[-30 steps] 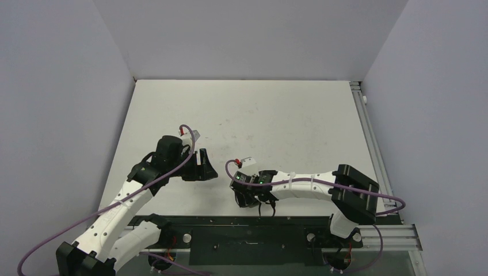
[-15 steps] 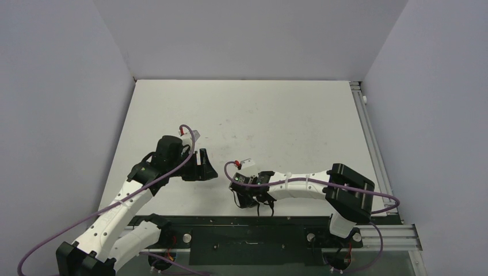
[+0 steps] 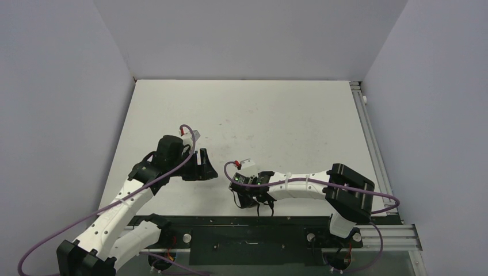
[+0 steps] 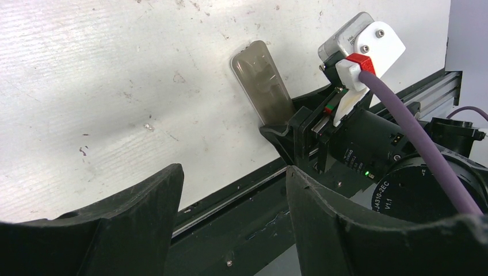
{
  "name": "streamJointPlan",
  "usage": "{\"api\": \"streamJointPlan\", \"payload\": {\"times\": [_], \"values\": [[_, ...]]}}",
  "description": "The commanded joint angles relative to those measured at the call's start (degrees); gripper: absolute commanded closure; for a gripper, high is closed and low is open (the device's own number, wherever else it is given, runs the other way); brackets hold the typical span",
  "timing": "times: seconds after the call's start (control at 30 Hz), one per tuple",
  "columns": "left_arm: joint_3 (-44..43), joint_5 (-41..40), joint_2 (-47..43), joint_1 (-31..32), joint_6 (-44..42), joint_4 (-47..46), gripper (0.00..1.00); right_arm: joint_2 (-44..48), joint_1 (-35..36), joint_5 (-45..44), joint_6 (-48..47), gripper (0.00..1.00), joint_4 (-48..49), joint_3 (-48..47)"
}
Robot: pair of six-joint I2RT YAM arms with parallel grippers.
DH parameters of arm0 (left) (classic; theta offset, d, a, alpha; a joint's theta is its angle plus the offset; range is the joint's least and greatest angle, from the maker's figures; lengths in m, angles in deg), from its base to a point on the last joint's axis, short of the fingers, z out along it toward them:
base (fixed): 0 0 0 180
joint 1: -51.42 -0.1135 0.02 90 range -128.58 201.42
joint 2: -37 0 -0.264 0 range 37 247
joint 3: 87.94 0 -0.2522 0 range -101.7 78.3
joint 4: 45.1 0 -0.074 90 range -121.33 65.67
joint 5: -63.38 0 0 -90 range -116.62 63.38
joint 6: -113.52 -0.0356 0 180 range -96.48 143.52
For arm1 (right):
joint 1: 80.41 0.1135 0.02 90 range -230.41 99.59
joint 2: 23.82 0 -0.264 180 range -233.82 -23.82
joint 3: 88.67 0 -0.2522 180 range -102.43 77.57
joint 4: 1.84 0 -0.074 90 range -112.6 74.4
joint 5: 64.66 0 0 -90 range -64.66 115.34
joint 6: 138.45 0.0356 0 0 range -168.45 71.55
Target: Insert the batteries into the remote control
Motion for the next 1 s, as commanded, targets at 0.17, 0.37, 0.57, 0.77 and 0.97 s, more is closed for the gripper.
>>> {"api": "streamJointPlan", "payload": {"times": [0.17, 0.37, 0.57, 0.77, 0.97], "values": [[0.13, 0.47, 0.45, -0.34, 1.36, -2.69, 0.37, 1.40, -0.48, -0.10, -0.57, 0.83, -0.98, -1.03], [2.50, 3.44, 0.79, -0.34, 4.66, -7.25, 0.37, 7.81, -3.61, 4.12, -1.98, 0.89, 2.72, 1.59], [6.55, 8.24, 1.69, -0.50, 10.70, -15.11, 0.37, 12.79, -7.28, 9.00, -3.71, 0.91, 5.91, 4.04], [9.06, 13.89, 2.90, -1.23, 16.58, -22.93, 0.34, 16.72, -9.95, 14.71, -6.13, 0.91, 8.56, 5.80], [13.91, 19.93, 3.09, -2.84, 23.61, -35.46, 0.29, 21.39, -13.56, 23.68, -7.30, 0.91, 13.87, 8.45]]}}
